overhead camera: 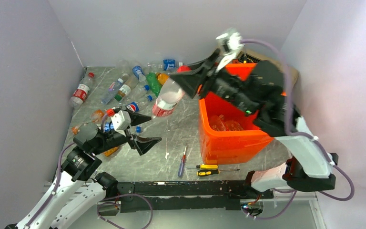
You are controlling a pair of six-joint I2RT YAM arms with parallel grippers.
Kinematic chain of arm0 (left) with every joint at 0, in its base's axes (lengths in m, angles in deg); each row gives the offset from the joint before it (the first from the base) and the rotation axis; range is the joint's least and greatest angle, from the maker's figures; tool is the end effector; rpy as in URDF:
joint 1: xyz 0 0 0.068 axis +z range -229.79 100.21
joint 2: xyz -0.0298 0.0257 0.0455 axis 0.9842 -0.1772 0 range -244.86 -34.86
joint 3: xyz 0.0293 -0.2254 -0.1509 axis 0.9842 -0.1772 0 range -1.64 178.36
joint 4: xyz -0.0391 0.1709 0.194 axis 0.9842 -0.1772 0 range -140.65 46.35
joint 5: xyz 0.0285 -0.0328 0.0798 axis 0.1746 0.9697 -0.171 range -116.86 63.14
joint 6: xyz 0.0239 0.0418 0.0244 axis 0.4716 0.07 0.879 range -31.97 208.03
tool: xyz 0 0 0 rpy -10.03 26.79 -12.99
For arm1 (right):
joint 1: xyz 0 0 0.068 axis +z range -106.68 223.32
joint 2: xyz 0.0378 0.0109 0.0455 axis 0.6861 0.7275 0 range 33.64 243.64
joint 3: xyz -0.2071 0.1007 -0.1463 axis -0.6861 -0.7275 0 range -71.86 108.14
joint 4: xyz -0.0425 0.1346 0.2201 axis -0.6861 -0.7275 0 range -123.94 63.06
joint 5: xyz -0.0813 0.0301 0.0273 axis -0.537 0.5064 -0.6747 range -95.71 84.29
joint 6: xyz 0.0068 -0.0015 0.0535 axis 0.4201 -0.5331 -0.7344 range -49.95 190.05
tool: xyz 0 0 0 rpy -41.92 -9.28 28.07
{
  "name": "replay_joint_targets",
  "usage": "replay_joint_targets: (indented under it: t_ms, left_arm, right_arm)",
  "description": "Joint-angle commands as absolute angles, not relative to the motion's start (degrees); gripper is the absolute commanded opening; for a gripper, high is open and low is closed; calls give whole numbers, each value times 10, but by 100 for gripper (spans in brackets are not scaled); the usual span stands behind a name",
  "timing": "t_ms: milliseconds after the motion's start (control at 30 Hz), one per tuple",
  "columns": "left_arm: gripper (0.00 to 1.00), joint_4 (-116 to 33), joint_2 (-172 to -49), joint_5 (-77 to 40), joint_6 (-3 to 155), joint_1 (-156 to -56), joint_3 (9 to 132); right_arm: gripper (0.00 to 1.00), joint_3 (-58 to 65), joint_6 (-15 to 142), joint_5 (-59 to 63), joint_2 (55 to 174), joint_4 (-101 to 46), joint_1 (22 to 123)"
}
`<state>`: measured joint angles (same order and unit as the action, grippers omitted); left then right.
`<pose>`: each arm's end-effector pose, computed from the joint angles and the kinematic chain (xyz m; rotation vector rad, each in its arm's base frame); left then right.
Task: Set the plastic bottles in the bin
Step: Place the plastic bottle in the trash bin.
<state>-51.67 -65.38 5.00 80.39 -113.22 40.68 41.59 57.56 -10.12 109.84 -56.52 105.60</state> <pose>0.0933 -0.0841 0.3633 0.7954 1.3860 -0.9814 0.1068 0.1972 0.5805 -0.5779 1.4038 1.0068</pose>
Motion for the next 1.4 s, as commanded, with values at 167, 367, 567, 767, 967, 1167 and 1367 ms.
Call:
replay_joint_targets:
  t_ms: [167, 367, 567, 767, 967, 1167, 1367]
  left_arm:
    - [99, -505, -652, 21, 818, -1135, 404]
    - [100, -515, -667, -6, 820, -1136, 409]
    - [99, -534, -676, -63, 822, -1137, 419]
    - [100, -556, -678, -129, 823, -1142, 429]
    - [99, -571, -678, -173, 826, -1150, 434]
    - [99, -589, -681, -223, 823, -1160, 444]
    - [100, -609, -699, -267, 810, -1165, 460]
  right_arm:
    - [0, 363, 703, -335, 969, -435, 1055]
    - [0, 285, 802, -540, 918, -363, 1055]
    - [0, 214, 823, -646, 902, -351, 1052]
    - [0, 199, 715, -606, 919, -451, 982]
    - [0, 217, 540, -424, 949, -582, 811]
    - [39, 222, 475, -315, 977, -635, 729]
    - [91, 245, 465, -303, 967, -642, 724]
